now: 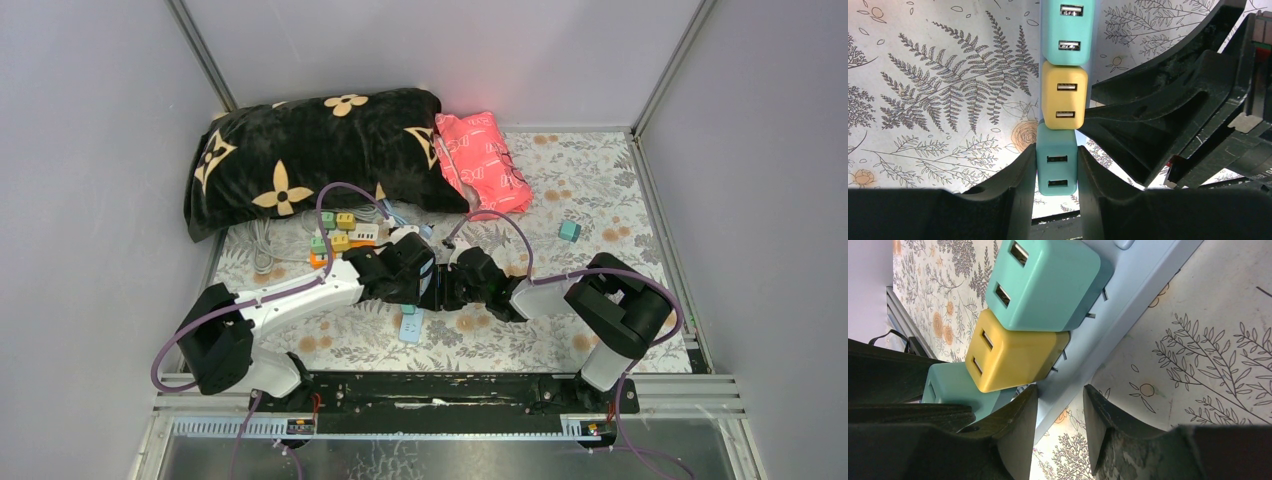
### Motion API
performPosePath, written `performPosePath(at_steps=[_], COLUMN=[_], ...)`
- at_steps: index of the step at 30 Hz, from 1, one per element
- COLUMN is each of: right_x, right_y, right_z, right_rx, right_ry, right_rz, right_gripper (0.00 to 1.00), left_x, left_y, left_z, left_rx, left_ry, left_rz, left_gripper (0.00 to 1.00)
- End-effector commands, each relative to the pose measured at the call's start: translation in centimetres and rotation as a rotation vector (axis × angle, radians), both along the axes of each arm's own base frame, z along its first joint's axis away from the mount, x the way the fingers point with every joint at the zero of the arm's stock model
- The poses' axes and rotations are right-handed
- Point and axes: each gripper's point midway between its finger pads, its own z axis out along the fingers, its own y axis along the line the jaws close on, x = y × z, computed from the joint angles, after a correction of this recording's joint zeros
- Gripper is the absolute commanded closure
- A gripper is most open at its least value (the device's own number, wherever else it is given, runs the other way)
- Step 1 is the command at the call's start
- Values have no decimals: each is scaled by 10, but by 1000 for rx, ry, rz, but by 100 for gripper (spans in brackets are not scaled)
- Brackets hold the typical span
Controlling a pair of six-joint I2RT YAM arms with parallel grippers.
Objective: Insert the plug
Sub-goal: Insert the plug into the socket.
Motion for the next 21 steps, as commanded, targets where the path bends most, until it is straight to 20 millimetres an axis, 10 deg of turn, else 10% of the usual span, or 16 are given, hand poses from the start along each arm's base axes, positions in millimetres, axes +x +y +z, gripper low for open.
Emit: performPosePath(at_steps=[1,21], right_x=[9,9], right_y=[-11,-11], right_z=[-18,-18], right_rx=[-102,-105], right_ry=[-29,-29], right_rz=[-45,-45], right_gripper=[55,55], left_x=[6,-1], left_y=[-5,-11], left_z=[-4,-16], left_rx=[-5,-16], left_ry=[-24,29], left_rz=[11,8], left_gripper=[100,100])
